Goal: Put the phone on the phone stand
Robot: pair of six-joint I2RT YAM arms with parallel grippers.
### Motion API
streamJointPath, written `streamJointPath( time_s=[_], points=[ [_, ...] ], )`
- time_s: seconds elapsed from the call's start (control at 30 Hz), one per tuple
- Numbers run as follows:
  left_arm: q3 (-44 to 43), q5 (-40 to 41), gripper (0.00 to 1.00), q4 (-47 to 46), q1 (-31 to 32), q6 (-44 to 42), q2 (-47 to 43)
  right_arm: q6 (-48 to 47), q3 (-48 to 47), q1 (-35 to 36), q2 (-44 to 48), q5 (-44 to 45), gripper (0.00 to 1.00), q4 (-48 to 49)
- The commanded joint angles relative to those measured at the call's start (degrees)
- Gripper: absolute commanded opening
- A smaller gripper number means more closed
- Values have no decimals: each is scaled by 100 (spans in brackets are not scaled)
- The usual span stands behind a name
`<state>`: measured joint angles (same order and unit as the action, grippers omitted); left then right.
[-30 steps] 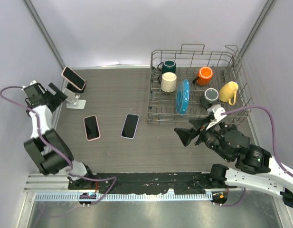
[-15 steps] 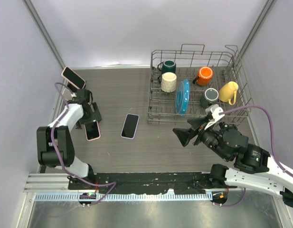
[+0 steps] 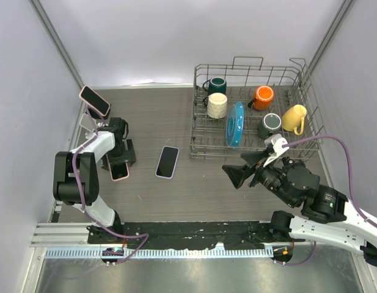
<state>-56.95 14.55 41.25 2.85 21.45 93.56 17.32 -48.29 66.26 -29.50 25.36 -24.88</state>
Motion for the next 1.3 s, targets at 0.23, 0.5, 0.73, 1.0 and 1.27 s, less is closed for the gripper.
streamJointPath(
  time_s=[0.23,0.5,0.73,1.0,1.27],
  points=[
    [-352,-952,100,23,-750,-370,434,61,-136,1,155,65,88,212],
    [-396,-1156,81,-73,-769,-282,839,122,-154,1,155,162,88,115],
    [-309,-1437,21,-214,-751,-282,587,122,-224,1,-90,127,88,28],
    [-220,-1938,0,-197,-655,287,-1180,324,-664,1,-1400,-224,91,-333],
    [-334,-1527,32,65,-540,562,-2088,351,-787,1,-2130,-857,91,150]
  ],
)
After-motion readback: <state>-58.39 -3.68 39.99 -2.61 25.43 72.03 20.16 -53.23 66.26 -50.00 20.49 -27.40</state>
